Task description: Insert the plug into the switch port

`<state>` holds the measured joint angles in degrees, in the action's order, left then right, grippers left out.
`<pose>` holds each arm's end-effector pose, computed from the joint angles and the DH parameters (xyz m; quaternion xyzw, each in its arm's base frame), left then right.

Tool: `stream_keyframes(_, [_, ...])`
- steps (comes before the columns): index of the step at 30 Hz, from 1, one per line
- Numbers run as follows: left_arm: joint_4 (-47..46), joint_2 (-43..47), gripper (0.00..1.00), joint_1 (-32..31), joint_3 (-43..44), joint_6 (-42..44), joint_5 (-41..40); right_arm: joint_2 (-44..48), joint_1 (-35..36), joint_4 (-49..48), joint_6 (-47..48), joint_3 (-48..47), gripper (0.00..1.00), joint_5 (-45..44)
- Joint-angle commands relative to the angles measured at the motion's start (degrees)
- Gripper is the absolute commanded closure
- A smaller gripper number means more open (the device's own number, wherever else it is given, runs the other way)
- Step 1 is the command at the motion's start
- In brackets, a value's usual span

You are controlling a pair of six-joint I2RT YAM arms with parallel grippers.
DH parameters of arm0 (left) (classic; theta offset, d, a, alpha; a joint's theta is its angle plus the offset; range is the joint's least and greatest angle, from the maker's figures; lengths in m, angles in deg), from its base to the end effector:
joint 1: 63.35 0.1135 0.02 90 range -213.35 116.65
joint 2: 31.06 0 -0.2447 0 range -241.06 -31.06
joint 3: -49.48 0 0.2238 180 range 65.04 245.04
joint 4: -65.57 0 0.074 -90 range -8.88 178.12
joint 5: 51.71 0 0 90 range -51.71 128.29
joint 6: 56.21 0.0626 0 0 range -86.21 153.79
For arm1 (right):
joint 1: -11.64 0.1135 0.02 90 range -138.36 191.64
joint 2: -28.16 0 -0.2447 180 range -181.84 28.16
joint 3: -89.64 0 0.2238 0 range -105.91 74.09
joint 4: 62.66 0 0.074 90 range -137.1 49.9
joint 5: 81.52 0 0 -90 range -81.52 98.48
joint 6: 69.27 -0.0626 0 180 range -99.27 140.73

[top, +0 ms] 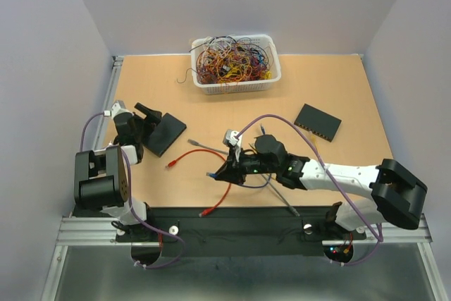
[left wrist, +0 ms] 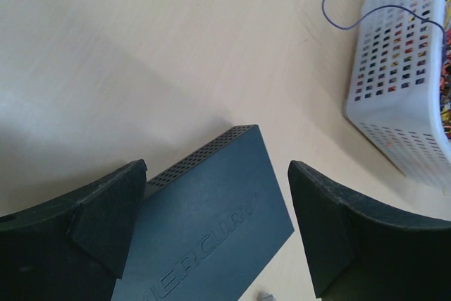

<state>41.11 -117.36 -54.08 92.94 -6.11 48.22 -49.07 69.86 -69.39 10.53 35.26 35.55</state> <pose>0.2949 0.0372 0.1627 -0.2901 0.7557 -0.2217 0.5437 0.1321 0.2673 0.2292 -0.4447 0.6526 0.4832 0.3780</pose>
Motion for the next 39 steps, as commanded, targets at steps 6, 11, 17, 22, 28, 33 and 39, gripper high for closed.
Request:
stream_keyframes(6, [-7.1, -4.3, 0.07, -2.8, 1.6, -3.4, 7.6, -2.8, 0.6, 0.1, 1.4, -2.7, 0.99, -6.1])
stream_keyframes(11, [-7.1, -6.2, 0.07, -7.6, 4.3, -4.2, 6.7, -6.3, 0.6, 0.6, 1.7, -3.9, 1.0, -8.0])
stream_keyframes(17, [-8.3, -8.4, 0.07, -11.4, 5.3, -5.9, 6.9, -9.9, 0.6, 0.9, 1.8, -5.3, 1.0, -10.5])
stream_keyframes(22, [-8.7, -7.8, 0.07, -12.3, 5.6, -5.4, 7.5, -14.9, 0.6, 1.9, 1.2, -8.2, 1.0, -11.0])
stream_keyframes(28, [-0.5, -1.3, 0.07, -11.4, 6.6, 0.1, 1.1, -19.3, 2.8, 5.2, -0.7, -14.7, 0.99, -17.7])
stream_keyframes(33, [2.1, 6.0, 0.06, -4.5, 2.6, 0.0, -0.8, -23.7, 3.7, 5.3, -3.0, -19.2, 1.0, -20.1])
stream_keyframes(39, [13.9, 18.6, 0.05, -2.2, -0.3, -1.2, -9.5, -27.7, 3.7, 5.6, -3.5, -23.0, 1.0, -22.8])
